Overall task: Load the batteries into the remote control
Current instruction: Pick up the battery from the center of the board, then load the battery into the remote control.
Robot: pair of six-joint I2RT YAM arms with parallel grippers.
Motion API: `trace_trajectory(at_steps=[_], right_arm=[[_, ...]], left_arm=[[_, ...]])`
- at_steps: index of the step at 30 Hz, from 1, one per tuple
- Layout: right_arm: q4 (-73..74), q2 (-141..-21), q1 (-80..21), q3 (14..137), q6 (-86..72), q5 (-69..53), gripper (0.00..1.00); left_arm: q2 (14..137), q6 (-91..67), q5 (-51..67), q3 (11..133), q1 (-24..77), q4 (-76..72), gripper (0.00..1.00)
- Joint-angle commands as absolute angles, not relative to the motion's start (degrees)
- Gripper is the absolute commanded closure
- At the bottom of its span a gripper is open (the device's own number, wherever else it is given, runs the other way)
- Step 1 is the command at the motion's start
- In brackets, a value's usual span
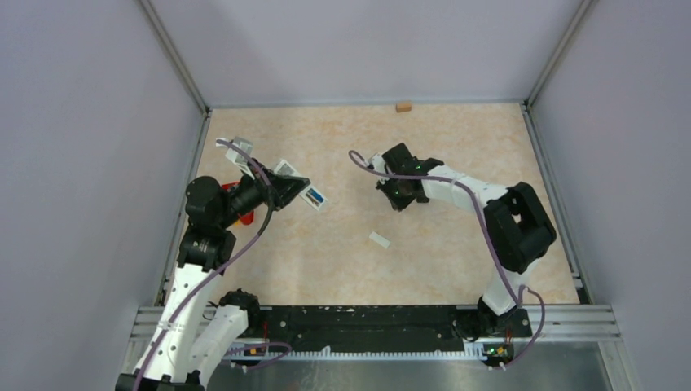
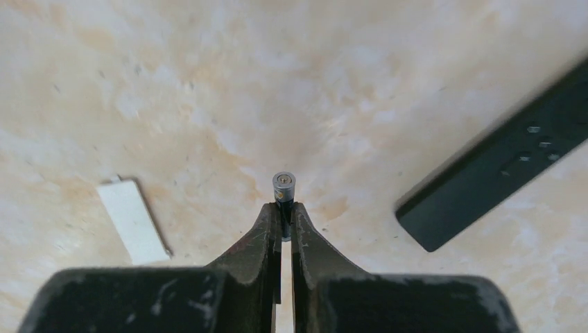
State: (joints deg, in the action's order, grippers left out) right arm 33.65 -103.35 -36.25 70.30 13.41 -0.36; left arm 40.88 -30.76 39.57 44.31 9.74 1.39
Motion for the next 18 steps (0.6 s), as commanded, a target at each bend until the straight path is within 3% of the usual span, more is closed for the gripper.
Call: trace_trajectory(at_steps=[1,10,18], right_arm=[[23.2,-92.6,-34.7,71.4,-3.5,-2.3,0.98],[6.6,-77.2,-35.0,63.2,-16.7,-13.6,0.99],[-0.4,-70.4,-45.1,63.6,-18.1,-15.5,0.99]], left_arm=[[42.5,-36.6,40.5,43.2,9.7,-5.6,1.00],[54.7,-48.9,50.8,41.5,9.7,-14.2,1.00],[59.3,-57.3,50.2,37.3,9.8,-25.3,1.00]])
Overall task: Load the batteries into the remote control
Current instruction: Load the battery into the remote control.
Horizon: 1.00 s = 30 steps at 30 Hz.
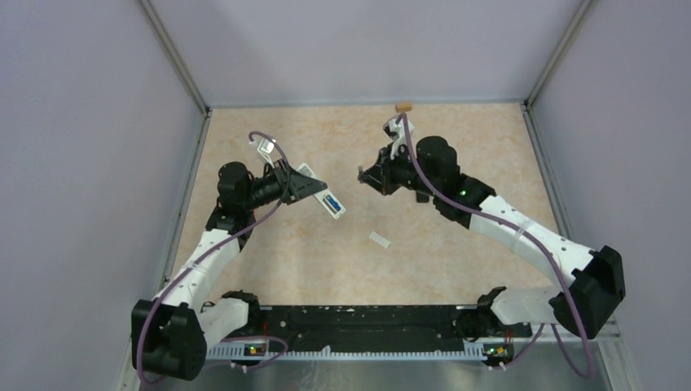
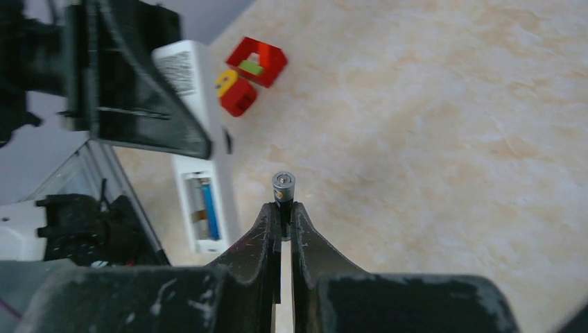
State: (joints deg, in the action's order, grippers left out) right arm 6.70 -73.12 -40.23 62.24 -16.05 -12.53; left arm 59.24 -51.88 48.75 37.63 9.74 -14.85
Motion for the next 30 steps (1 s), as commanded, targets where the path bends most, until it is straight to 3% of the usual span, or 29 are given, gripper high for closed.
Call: trace_trajectory(at_steps=[1,10,23,30], right_arm=[[-1.0,-70.4,-46.5,63.9,-17.7,-14.9,0.99],[-0.2,-72.9,-55.4,65.6,-10.3,-6.4,0.97],[4.2,-75.5,-59.6,68.0,-3.5,-2.8,0.94],[5.4,-76.2,-60.6,68.4,-0.7,-0.6,0.86]], left_arm=[[59.4,-57.8,50.1,37.2,9.7,-25.8,1.00],[58.9,-59.9,51.4,37.2,9.8,-27.2,1.00],[59.4,-62.2,52.3,37.4,9.8,-29.2,1.00],[59.6,-62.2,52.4,37.5,9.7,-29.2,1.00]])
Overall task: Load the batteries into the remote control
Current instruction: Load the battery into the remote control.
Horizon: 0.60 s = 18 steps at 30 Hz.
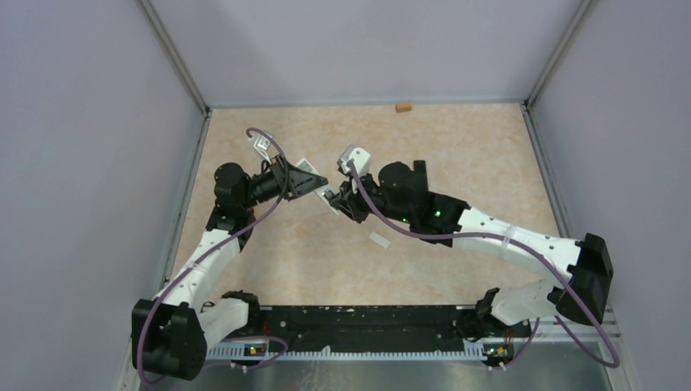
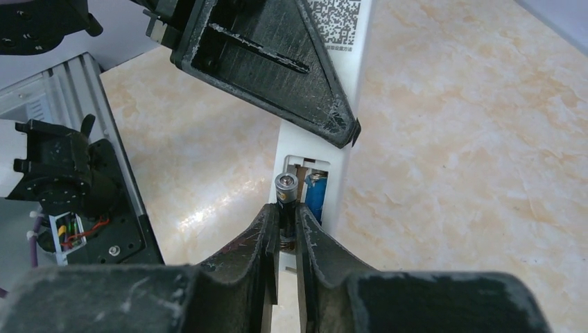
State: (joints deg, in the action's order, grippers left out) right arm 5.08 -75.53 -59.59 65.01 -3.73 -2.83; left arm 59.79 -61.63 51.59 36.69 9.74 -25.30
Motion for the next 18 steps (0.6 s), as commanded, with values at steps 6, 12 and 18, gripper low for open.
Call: trace_trajectory(at_steps=[6,12,18], right_arm=[[7.1,-76.5,-60.7,69.2,-0.3,-0.3,0.73],[7.2,-76.1,-60.8,70.2,-1.5,-0.3,0.66],[7.2,-73.6,-60.8,71.0,-5.1,-0.3,0.52]], left_arm=[[59.8,-62.3,52.4,37.7,9.7,-29.4,1.00],[59.9,-62.2,52.4,37.8,9.7,-29.4,1.00],[59.9,-61.3,51.3,38.1,9.6,-29.4,1.00]])
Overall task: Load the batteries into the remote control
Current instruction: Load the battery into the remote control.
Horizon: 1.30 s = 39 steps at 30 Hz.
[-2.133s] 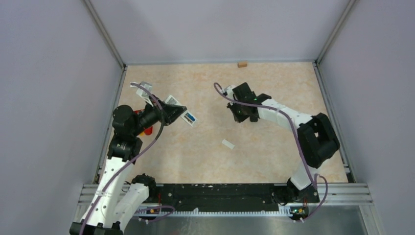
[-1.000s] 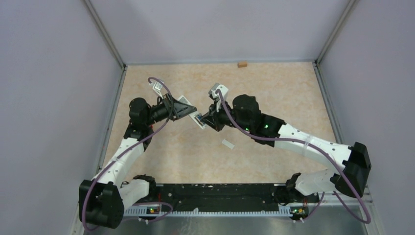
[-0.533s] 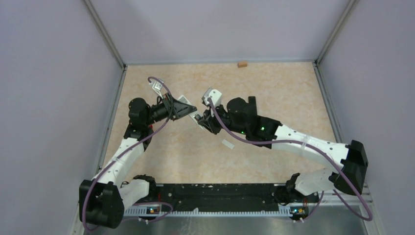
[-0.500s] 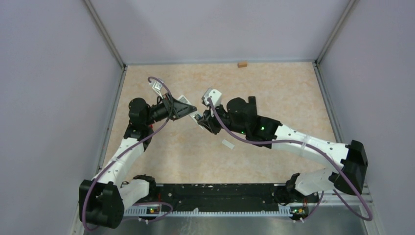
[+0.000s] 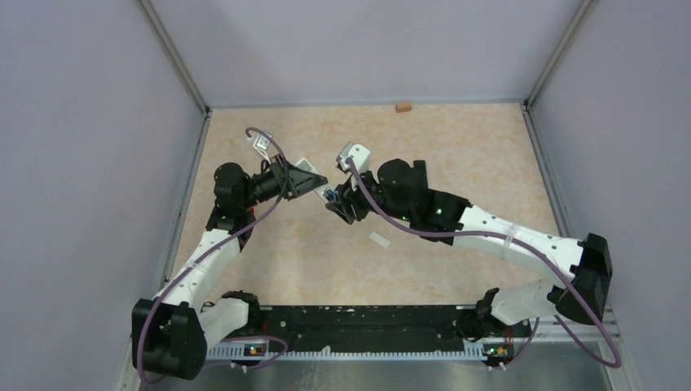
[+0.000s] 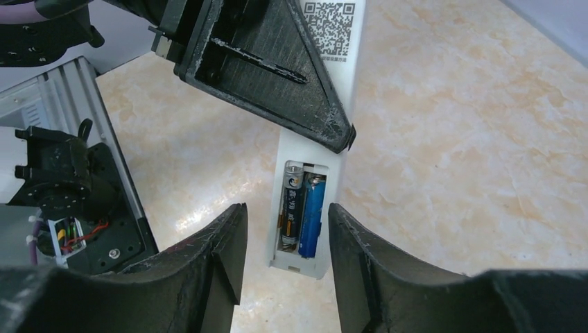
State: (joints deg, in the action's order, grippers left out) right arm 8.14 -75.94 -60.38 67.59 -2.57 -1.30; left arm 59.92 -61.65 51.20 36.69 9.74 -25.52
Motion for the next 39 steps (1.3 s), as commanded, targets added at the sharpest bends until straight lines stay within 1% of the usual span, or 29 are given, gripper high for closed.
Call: trace_trajectory(at_steps=[1,2,4,5,9,13,14,16,18,20,27,33,39], right_arm=[[7.0,-72.9,-60.7,71.1,-6.0,-0.3,0.48],[6.9,-72.3,-60.8,71.3,-6.9,-0.3,0.44],[7.7,-71.5,-60.7,72.2,-10.0,1.9,0.30],[8.4,-71.4,-60.6,72.8,-11.6,3.5,0.26],[10.1,-70.9,-59.5,73.5,-20.6,9.6,0.18],[12.3,-71.1,-55.3,72.3,-34.3,7.1,0.08],[11.8,-71.1,-53.6,70.8,-38.7,3.7,0.07],[5.1,-70.5,-50.8,65.7,-46.3,-4.3,0.07],[-1.6,-70.0,-49.3,61.7,-52.1,-8.6,0.06],[-6.6,-69.8,-48.8,59.6,-55.3,-10.5,0.06],[-18.3,-72.4,-48.6,58.0,-61.8,-15.8,0.05],[-20.8,-77.0,-48.7,58.7,-65.3,-20.0,0.05],[-23.4,-79.3,-48.7,59.0,-67.0,-20.8,0.05]], left_arm=[[59.9,-61.2,51.1,38.2,9.7,-29.4,1.00],[60.0,-61.1,50.9,38.4,9.7,-29.4,1.00],[59.9,-61.0,50.1,38.5,9.7,-29.4,1.00],[59.8,-61.0,49.7,38.5,9.7,-29.4,1.00],[58.2,-60.6,47.0,38.8,9.7,-29.5,1.00],[56.1,-61.0,44.6,39.2,9.7,-29.5,1.00],[55.6,-61.6,44.1,39.3,9.7,-29.4,1.00],[54.7,-62.5,43.6,39.6,9.7,-29.1,1.00],[53.7,-62.6,42.8,39.8,9.7,-28.1,1.00],[52.8,-62.3,41.8,40.0,9.6,-27.3,1.00],[51.7,-63.2,40.2,40.0,9.7,-27.2,1.00],[51.3,-64.2,39.9,39.5,9.7,-28.5,1.00],[50.8,-64.2,39.9,39.1,9.7,-28.7,1.00]])
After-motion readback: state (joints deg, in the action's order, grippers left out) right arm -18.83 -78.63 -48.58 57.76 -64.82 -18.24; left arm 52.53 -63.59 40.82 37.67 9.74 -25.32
